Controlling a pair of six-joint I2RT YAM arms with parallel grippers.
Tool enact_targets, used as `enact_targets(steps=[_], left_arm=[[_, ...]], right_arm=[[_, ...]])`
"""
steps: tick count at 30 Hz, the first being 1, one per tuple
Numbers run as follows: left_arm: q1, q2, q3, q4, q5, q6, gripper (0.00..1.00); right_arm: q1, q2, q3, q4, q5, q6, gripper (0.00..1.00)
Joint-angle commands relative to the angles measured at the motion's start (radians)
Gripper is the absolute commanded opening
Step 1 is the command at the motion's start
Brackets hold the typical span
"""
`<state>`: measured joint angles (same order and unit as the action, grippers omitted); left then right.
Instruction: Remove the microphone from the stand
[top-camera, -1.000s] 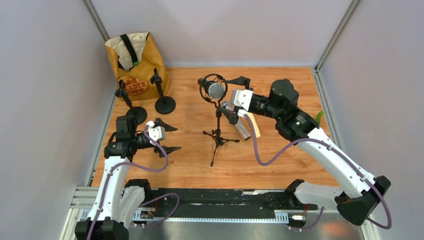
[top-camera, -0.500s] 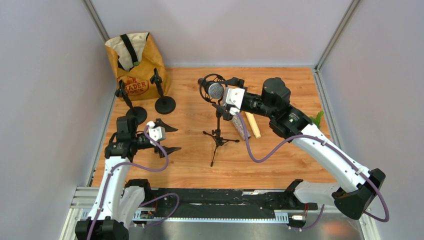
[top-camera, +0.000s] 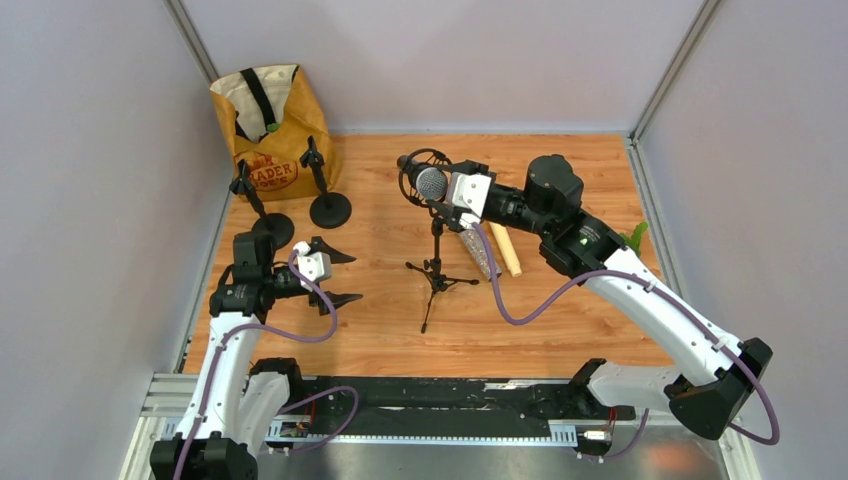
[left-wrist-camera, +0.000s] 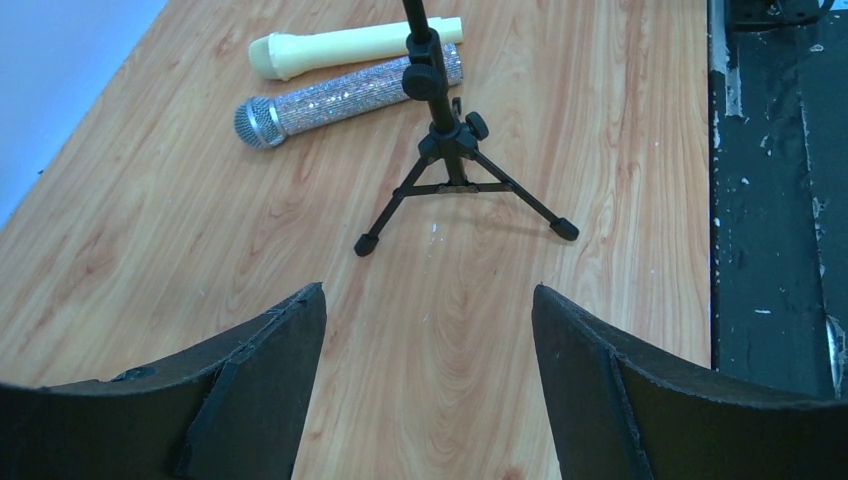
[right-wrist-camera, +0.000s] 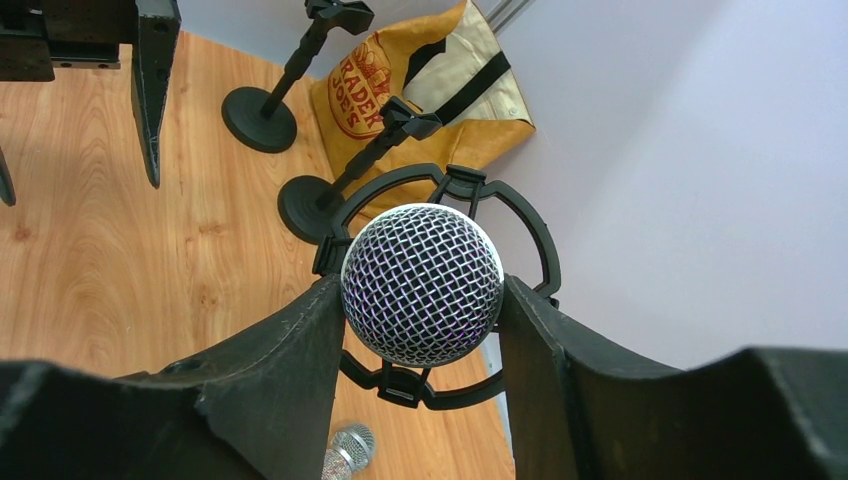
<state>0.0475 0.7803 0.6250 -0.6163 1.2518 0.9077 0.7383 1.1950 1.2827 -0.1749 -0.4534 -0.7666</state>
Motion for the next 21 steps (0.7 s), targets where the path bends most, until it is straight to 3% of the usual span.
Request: enact_targets(steps=[1,11,14,17,21], left_arm=[[0.005,0.002,-0.002,0.018,0.028,-0.004,0.83],[0.005,0.002,-0.005,0.021,0.024,-0.009,0.83],[0.003,0.005,-0.004,0.023,0.024,-0.009,0.83],[0.003,0.007,-0.004,0.024,0.024,-0.01,0.83],[0.003,0.007,-0.007,0.026,0.024,-0.012,0.83]], right_arm=[[0.007,-0.031,0.035,0.026,-0.002,0.01,0.54],[0.007,-0.049,0.058,-0.001,-0.03,0.035,0.39],[0.007,-0.061,0.055,-0.031,-0.054,0.007,0.27],[0.006,-0.071,0.05,-0.066,-0.067,-0.034,0.09],[0.004,-0.084,0.055,-0.097,-0.105,-0.048,0.06]])
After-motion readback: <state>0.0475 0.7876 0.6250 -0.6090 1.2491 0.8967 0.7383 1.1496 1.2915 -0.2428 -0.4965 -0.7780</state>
